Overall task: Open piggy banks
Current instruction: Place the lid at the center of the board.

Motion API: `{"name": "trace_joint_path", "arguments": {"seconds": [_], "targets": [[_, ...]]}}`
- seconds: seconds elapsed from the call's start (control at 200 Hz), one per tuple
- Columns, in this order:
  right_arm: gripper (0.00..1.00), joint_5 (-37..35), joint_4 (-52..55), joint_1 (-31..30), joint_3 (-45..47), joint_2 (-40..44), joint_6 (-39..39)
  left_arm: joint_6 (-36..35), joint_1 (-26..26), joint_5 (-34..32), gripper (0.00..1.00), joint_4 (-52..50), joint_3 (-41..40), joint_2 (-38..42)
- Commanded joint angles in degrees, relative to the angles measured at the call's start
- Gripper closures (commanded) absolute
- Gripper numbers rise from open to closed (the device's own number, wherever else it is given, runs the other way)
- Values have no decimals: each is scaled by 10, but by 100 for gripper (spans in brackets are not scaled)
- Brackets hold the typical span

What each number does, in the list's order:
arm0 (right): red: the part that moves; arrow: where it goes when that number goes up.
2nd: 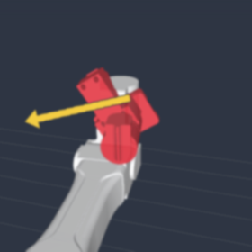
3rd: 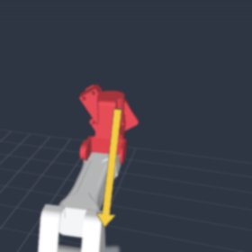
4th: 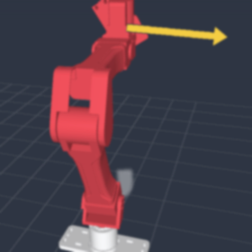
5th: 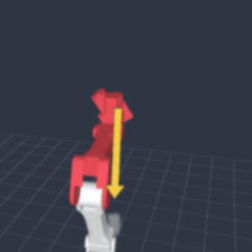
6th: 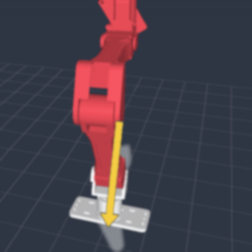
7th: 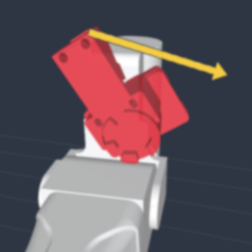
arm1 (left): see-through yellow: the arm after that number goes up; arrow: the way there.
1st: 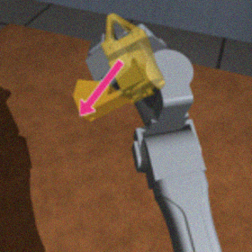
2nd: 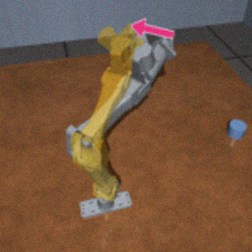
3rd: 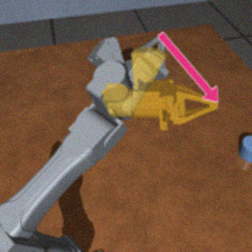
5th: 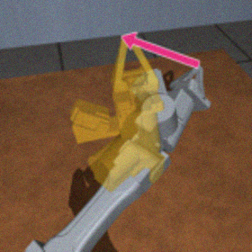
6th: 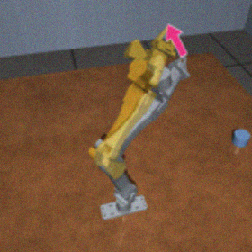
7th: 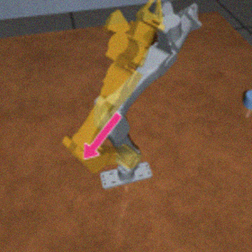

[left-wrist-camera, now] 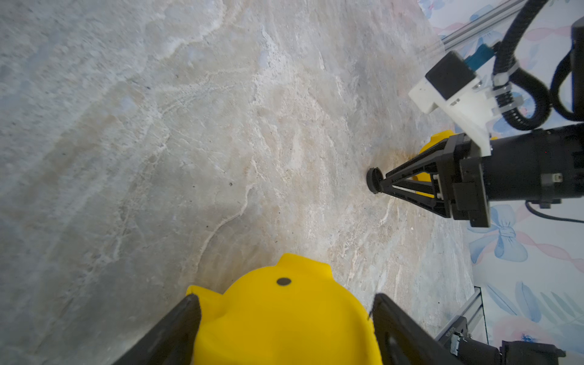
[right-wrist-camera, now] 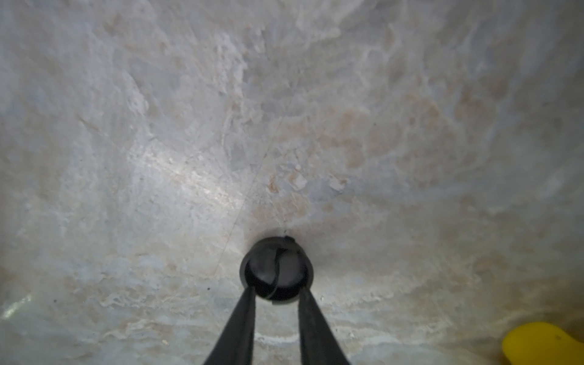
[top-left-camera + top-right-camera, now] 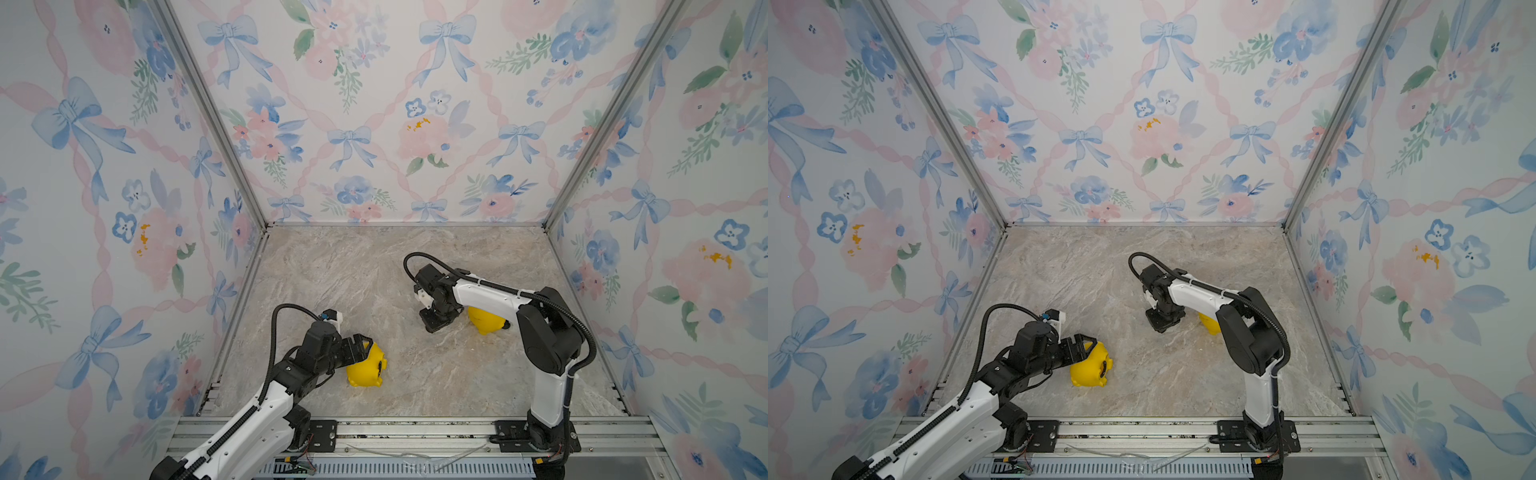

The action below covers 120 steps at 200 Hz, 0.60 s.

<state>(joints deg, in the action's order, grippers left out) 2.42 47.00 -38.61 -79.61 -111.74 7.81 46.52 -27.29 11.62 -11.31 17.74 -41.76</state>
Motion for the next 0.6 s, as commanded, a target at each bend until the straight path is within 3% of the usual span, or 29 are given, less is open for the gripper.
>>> {"name": "trace_joint_path", "arguments": {"seconds": [0.0,0.14,0.26,0.385,0.455,0.595], "targets": [[60,1,18,6,-10,18,-5,-12,3,6,6,-3,-8,16],[51,33,-6,6,21,77,-2,-12,10,-4,2,-2,-9,26],[41,162,-68,-3,89,153,18,-9,28,-14,2,-9,-9,25],[27,301,-231,-46,217,251,94,-9,47,-16,2,-3,-12,23],[21,317,-298,-91,273,292,134,-13,56,-11,2,6,-11,15],[19,322,-439,-170,355,318,214,-24,64,-4,2,23,-10,-4]]}}
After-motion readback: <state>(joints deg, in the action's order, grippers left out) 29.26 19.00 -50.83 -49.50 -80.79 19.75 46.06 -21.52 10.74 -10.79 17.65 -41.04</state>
